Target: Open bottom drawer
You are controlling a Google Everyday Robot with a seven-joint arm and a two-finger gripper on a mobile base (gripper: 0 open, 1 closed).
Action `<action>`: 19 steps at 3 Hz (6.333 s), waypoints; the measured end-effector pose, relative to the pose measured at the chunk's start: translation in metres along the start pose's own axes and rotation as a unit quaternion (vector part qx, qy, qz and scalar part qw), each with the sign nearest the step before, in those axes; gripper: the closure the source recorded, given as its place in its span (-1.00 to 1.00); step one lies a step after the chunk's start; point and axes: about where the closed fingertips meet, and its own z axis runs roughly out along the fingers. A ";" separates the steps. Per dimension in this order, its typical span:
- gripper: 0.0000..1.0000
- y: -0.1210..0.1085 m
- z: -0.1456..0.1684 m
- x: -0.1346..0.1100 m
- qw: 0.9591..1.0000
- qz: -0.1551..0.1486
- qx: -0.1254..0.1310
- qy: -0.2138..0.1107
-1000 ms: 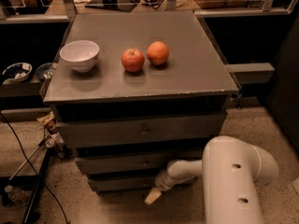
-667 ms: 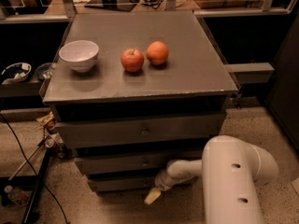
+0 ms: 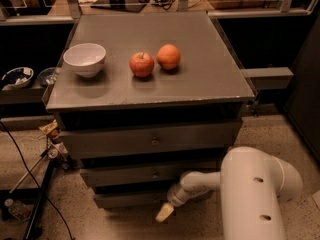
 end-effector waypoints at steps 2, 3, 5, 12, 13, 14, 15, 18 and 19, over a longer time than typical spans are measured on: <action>-1.00 0.055 -0.071 0.040 0.996 0.002 -0.082 -0.022; -1.00 0.057 -0.072 0.044 0.996 0.004 -0.086 -0.020; -1.00 0.032 -0.058 0.026 1.000 0.009 -0.028 -0.009; -1.00 0.013 -0.011 0.026 0.999 -0.025 -0.043 0.021; -1.00 0.015 -0.014 0.026 0.998 -0.026 -0.046 0.023; -1.00 0.026 -0.035 0.033 0.998 -0.022 -0.062 0.006; -1.00 0.046 -0.073 0.045 0.996 -0.016 -0.087 -0.023; -1.00 0.051 -0.086 0.050 0.996 -0.007 -0.085 -0.026; -1.00 0.035 -0.072 0.043 0.998 -0.005 -0.059 -0.013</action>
Offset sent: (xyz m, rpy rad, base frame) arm -0.1006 -0.0706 0.0876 0.1674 0.1593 0.0850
